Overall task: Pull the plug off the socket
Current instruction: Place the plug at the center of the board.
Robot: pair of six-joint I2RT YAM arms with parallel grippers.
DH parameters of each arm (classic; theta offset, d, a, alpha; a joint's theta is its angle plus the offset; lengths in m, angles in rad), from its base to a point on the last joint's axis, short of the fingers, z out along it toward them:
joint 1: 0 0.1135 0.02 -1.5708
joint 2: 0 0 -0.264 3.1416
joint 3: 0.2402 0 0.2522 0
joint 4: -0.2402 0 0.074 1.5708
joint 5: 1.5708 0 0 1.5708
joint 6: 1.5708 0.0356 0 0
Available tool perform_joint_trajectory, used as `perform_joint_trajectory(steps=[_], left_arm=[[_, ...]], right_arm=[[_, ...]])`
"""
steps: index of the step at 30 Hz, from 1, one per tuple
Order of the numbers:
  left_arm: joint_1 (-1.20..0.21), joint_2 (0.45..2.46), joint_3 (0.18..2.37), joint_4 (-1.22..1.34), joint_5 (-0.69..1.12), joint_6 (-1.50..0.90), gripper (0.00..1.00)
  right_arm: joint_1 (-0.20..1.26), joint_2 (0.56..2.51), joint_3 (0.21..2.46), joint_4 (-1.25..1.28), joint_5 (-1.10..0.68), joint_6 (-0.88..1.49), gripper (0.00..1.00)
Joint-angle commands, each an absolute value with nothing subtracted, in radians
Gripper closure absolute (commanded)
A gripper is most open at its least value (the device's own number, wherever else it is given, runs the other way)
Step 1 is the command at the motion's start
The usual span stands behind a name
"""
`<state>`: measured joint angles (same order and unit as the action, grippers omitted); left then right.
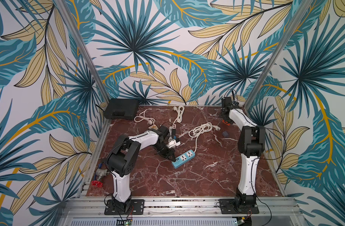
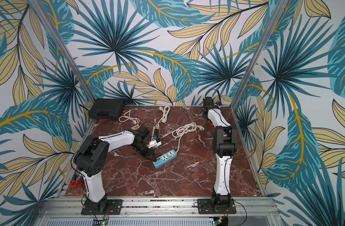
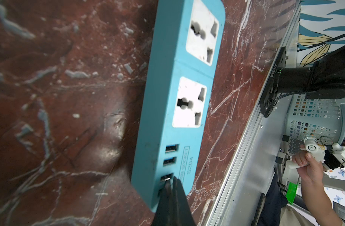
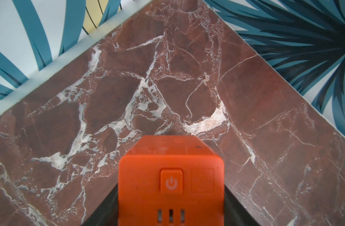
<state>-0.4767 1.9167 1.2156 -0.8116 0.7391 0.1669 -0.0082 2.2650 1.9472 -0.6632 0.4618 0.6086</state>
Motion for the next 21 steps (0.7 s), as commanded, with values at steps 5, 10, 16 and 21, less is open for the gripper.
perform_joint_trajectory(steps=[5, 10, 16, 21], left_arm=[[-0.465, 1.965, 1.192, -0.769, 0.584, 0.183, 1.00], [-0.465, 1.966, 1.192, -0.769, 0.585, 0.183, 1.00], [-0.464, 1.966, 1.191, -0.769, 0.585, 0.183, 1.00], [-0.464, 1.965, 1.192, -0.769, 0.585, 0.183, 1.00]], right_arm=[[-0.009, 2.262, 1.972, -0.753, 0.450, 0.603, 0.32], [-0.008, 2.258, 1.968, -0.785, 0.453, 0.591, 0.25], [-0.008, 2.245, 1.949, -0.784, 0.443, 0.583, 0.24], [-0.005, 2.208, 1.910, -0.769, 0.424, 0.577, 0.25]])
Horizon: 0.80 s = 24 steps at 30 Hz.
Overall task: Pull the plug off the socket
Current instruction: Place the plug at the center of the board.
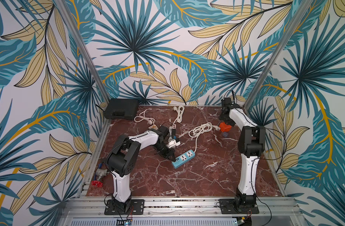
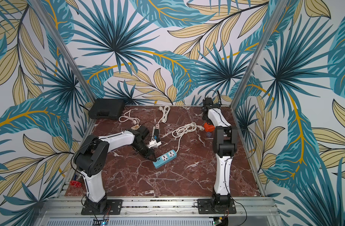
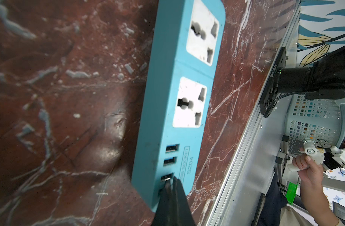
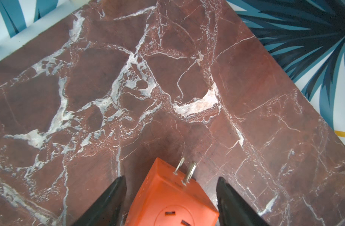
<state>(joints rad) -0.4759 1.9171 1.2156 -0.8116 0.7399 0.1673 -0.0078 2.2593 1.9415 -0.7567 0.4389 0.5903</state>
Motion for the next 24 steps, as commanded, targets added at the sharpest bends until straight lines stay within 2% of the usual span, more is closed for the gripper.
perform_joint_trajectory(steps=[1, 10, 16, 18, 24], left_arm=[[-0.463, 1.966, 1.192, -0.769, 0.584, 0.183, 1.00], [-0.463, 1.954, 1.192, -0.776, 0.614, 0.196, 1.00], [-0.465, 1.866, 1.320, -0.902, 0.813, 0.262, 1.00], [-0.467, 1.825, 1.396, -0.967, 0.853, 0.292, 0.96], [-0.474, 1.663, 1.517, -1.127, 0.804, 0.349, 0.69]], right_arm=[[-0.004, 2.196, 1.900, -0.763, 0.419, 0.573, 0.25], [0.021, 2.007, 1.770, -0.705, 0.401, 0.564, 0.25], [0.084, 1.817, 1.650, -0.674, 0.336, 0.530, 0.25], [0.128, 1.761, 1.613, -0.682, 0.324, 0.512, 0.25], [0.260, 1.632, 1.455, -0.692, 0.256, 0.491, 0.25]])
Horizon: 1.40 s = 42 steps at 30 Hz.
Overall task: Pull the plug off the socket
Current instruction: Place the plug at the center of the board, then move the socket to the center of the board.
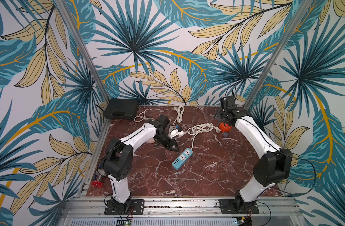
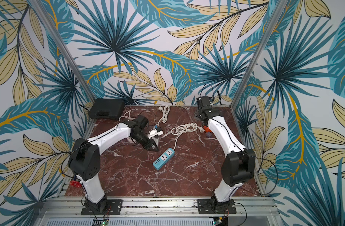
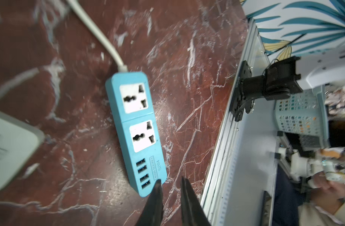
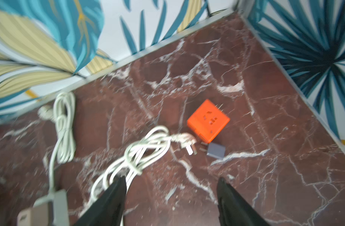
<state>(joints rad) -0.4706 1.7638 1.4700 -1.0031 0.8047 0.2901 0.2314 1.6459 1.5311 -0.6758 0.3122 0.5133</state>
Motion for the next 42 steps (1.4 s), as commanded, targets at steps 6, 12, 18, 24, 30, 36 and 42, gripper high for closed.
perform_joint_trajectory(steps=[6, 12, 18, 24, 30, 36, 42], left_arm=[[-0.452, 1.440, 1.457, -1.203, 0.621, 0.343, 0.52], [-0.318, 1.204, 1.298, -1.200, 0.477, 0.294, 0.41], [-0.133, 1.078, 1.150, -1.187, 0.494, 0.252, 0.44], [-0.038, 1.056, 1.133, -1.147, 0.524, 0.238, 0.45], [0.011, 1.041, 1.062, -1.096, 0.595, 0.230, 0.41], [0.058, 1.029, 1.039, -1.081, 0.655, 0.238, 0.41], [0.073, 1.026, 1.039, -1.089, 0.675, 0.253, 0.44]], right_arm=[[0.283, 1.649, 1.326, -0.648, 0.173, 0.536, 0.25], [0.284, 1.754, 1.358, -0.598, 0.138, 0.574, 0.25], [0.285, 1.893, 1.424, -0.586, 0.162, 0.621, 0.31], [0.285, 1.963, 1.450, -0.536, 0.107, 0.664, 0.32], [0.285, 1.960, 1.452, -0.487, 0.100, 0.721, 0.28], [0.285, 2.017, 1.516, -0.497, 0.132, 0.797, 0.27], [0.285, 2.089, 1.589, -0.523, 0.177, 0.846, 0.26]])
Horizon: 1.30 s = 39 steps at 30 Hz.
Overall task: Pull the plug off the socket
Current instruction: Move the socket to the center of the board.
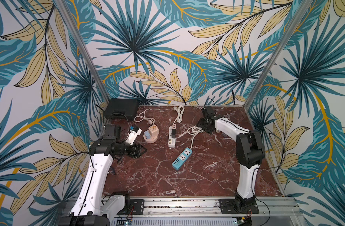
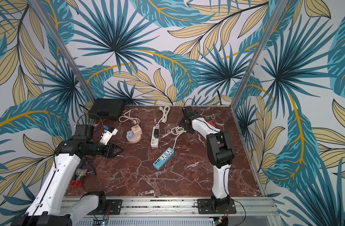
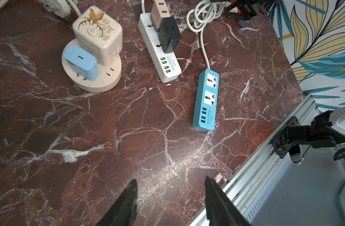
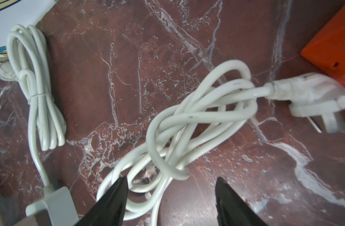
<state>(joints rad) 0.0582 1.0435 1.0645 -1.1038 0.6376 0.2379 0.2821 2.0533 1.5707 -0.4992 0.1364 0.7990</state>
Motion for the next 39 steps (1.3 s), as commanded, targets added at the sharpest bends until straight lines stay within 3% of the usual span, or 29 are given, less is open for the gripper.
perform_joint_trajectory(steps=[1, 6, 12, 19, 23, 26, 39], left_arm=[[0.075, 1.025, 1.038, -1.089, 0.679, 0.255, 0.44], [0.079, 1.022, 1.039, -1.094, 0.684, 0.263, 0.45], [0.081, 1.019, 1.040, -1.094, 0.688, 0.268, 0.45], [0.084, 1.017, 1.042, -1.098, 0.687, 0.272, 0.46], [0.086, 1.016, 1.042, -1.095, 0.687, 0.272, 0.46], [0.089, 1.014, 1.042, -1.095, 0.686, 0.272, 0.46], [0.101, 1.006, 1.039, -1.092, 0.681, 0.272, 0.46]], right_arm=[[0.284, 2.098, 1.597, -0.526, 0.180, 0.850, 0.25], [0.285, 2.136, 1.618, -0.551, 0.170, 0.861, 0.26], [0.287, 2.162, 1.626, -0.518, 0.152, 0.840, 0.44], [0.290, 2.236, 1.724, -0.573, 0.157, 0.807, 0.38], [0.290, 2.242, 1.727, -0.555, 0.180, 0.794, 0.55], [0.289, 2.252, 1.745, -0.544, 0.183, 0.770, 0.61], [0.241, 2.443, 2.062, -0.621, 0.173, 0.572, 0.67]])
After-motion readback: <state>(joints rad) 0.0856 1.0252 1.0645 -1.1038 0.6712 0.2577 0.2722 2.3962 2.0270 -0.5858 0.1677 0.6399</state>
